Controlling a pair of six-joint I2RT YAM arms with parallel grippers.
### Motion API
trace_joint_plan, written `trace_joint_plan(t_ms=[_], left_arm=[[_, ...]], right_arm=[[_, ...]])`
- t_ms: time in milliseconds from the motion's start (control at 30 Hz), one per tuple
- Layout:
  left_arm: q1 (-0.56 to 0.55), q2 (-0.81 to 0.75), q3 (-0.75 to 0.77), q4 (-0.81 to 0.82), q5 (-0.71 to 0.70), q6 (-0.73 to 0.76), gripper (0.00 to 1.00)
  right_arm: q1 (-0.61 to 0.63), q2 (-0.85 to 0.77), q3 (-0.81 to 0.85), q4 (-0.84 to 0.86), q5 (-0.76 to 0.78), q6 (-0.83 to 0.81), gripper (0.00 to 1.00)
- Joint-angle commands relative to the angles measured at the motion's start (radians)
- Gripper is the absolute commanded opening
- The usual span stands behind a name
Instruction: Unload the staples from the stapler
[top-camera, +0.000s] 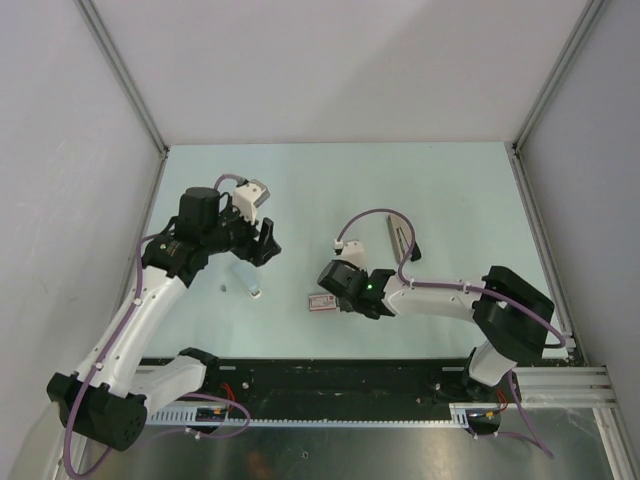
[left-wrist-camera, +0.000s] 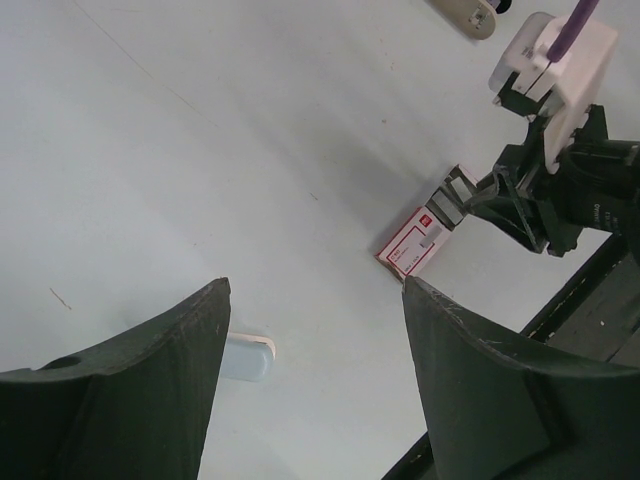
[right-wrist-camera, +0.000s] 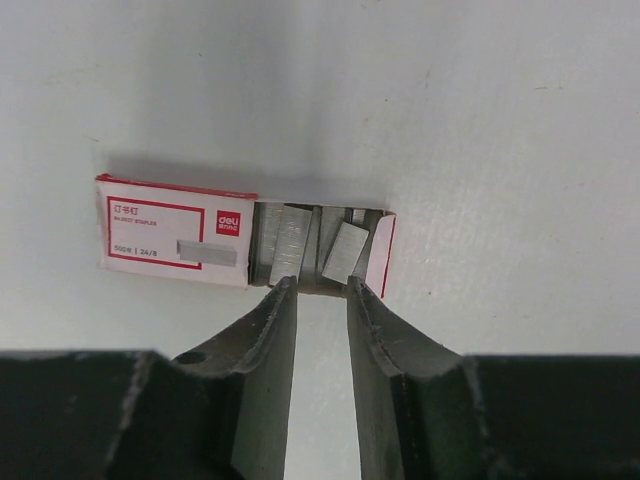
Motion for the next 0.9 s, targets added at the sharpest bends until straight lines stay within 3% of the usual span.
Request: trace_joint_plan(t_ms=[0,267,633,867], left_arm=[[0.005,-0.026,0.006,-0.001,0.025,0.053,0.74],[0.003,0.0,-0.026,0.0,0.034,0.098,0.73],[-0.105,0.179,-0.099,0.025,-0.021,0.235,0.62],[-0.228,0.288,-0.159,0.103,-0.096,0.309,0.61]], right_arm=[[0.005,-0.065,0.035,0.006,0.055,0.005,0.31],[-0.078,-0.092,0.031,-0.041,0.051,-0.007,0.19],[-0.329,-0.188,-0.191,0.214,-0.426,0.019,0.16],[-0.379,-0.131,-0.252,0.341,-0.584,0.053,0.18]])
